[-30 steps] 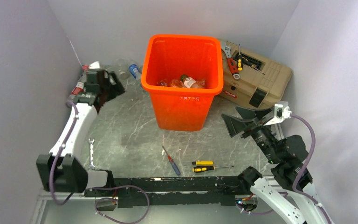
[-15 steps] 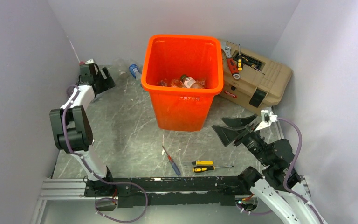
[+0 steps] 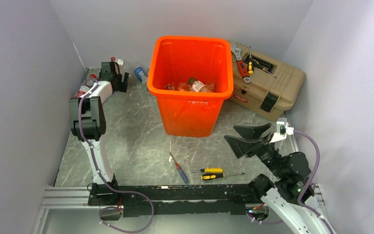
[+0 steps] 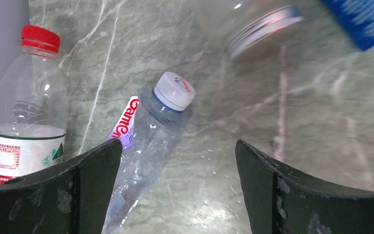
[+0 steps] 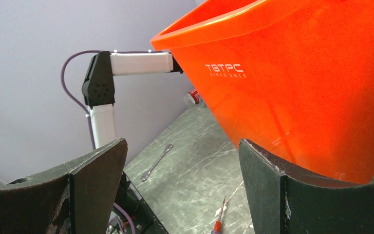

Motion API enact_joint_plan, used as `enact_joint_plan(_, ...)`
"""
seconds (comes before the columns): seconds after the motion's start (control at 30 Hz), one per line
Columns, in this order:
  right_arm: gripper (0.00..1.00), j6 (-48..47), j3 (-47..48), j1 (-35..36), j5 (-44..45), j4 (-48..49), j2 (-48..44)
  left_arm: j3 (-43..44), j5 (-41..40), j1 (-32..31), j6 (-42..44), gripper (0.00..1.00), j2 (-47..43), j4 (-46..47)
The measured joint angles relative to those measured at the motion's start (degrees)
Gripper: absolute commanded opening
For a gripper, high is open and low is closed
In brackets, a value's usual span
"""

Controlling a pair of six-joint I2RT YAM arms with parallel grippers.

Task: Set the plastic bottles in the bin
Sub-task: Pick up the plastic bottle at the center of the board.

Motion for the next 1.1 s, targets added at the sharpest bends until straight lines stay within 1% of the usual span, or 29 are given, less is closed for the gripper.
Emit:
enact_joint_plan(0.07, 0.88, 0.1, -0.3, 0.0, 0.2, 0.0, 0.0, 1.6, -2.8, 0.0, 1.9, 0.92, 2.6, -0.9)
enact_joint_plan(0.23, 0.88, 0.6, -2.6, 0.0, 0.2, 0.0, 0.0, 4.8, -8.1, 0.1, 3.6, 0.94, 6.7, -2.9)
enact_joint_plan(0.37, 0.88, 0.6, -2.9, 0.0, 0.2, -0.5, 0.3, 7.3, -9.0, 0.4, 3.5, 0.92, 9.4, -3.8)
enact_joint_plan(0.5, 0.88, 0.6, -2.9, 0.0, 0.3, -0.5, 0.8, 9.5, -8.6, 0.8, 3.0, 0.86, 11.2, -5.0)
enact_joint_plan(0.6, 0.88, 0.7, -2.9, 0.0, 0.3, -0.5, 1.3, 10.1, -8.2, 0.9, 1.7, 0.79, 11.6, -5.7)
enact_joint_plan(0.67, 0.88, 0.9, -2.9, 0.0, 0.3, -0.4, 1.8, 10.1, -7.9, 1.0, 0.7, 0.72, 11.7, -5.8)
enact_joint_plan(0.7, 0.88, 1.1, -2.9, 0.0, 0.3, -0.4, 2.0, 10.1, -7.6, 1.0, 0.2, 0.68, 11.8, -5.9)
enact_joint_plan(0.77, 0.88, 1.5, -2.9, 0.0, 0.3, -0.4, 2.4, 10.1, -7.2, 1.0, -0.5, 0.55, 11.8, -5.9)
enact_joint_plan(0.9, 0.88, 2.5, -2.9, 0.0, 0.3, -0.4, 2.5, 9.4, -7.3, 1.0, -1.5, 0.38, 11.6, -4.9)
enact_joint_plan(1.1, 0.87, 4.1, -2.9, 0.0, 0.3, 0.2, 2.7, 4.4, -7.3, 0.6, -4.6, 0.22, 8.4, -2.3)
